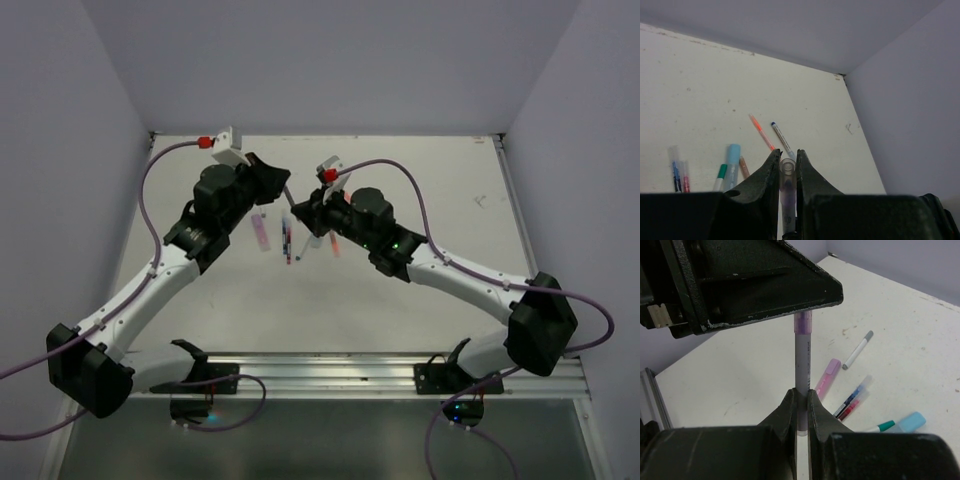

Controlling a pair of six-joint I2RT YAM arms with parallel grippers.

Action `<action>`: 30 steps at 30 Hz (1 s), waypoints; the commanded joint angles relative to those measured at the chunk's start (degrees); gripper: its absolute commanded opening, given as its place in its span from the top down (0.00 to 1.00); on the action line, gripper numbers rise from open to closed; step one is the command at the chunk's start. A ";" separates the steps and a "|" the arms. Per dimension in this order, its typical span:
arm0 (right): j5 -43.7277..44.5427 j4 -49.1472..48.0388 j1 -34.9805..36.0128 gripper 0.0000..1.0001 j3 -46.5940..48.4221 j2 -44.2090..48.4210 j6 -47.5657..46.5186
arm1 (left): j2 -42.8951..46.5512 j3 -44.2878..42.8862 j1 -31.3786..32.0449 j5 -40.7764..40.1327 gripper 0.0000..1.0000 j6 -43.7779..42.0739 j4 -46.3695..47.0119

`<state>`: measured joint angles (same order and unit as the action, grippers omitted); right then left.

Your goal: Open the pen caps

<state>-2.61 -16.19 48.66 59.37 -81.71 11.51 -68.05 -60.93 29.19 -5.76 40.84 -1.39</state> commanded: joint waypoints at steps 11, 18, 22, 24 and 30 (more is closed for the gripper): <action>-2.22 18.29 1.17 0.86 2.50 -4.51 -0.52 | 6.61 2.56 -2.47 -2.86 1.00 -3.66 17.30; -2.22 19.44 1.26 0.76 4.52 -5.39 -1.14 | 7.93 6.17 -2.38 0.13 1.00 -4.01 16.42; -2.49 20.05 1.17 0.73 5.66 -6.26 -1.40 | 8.11 6.52 -2.12 0.84 1.00 -5.06 15.45; -2.49 20.05 1.17 0.71 6.02 -6.18 -1.31 | 7.94 6.52 -2.03 1.19 1.00 -5.59 14.66; -2.13 20.58 1.17 0.51 6.72 -5.30 -1.93 | 7.15 7.40 -1.77 1.28 1.00 -5.95 13.87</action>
<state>-4.21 3.62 49.60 64.03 -88.88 10.72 -60.64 -54.06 27.40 -4.43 36.53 10.26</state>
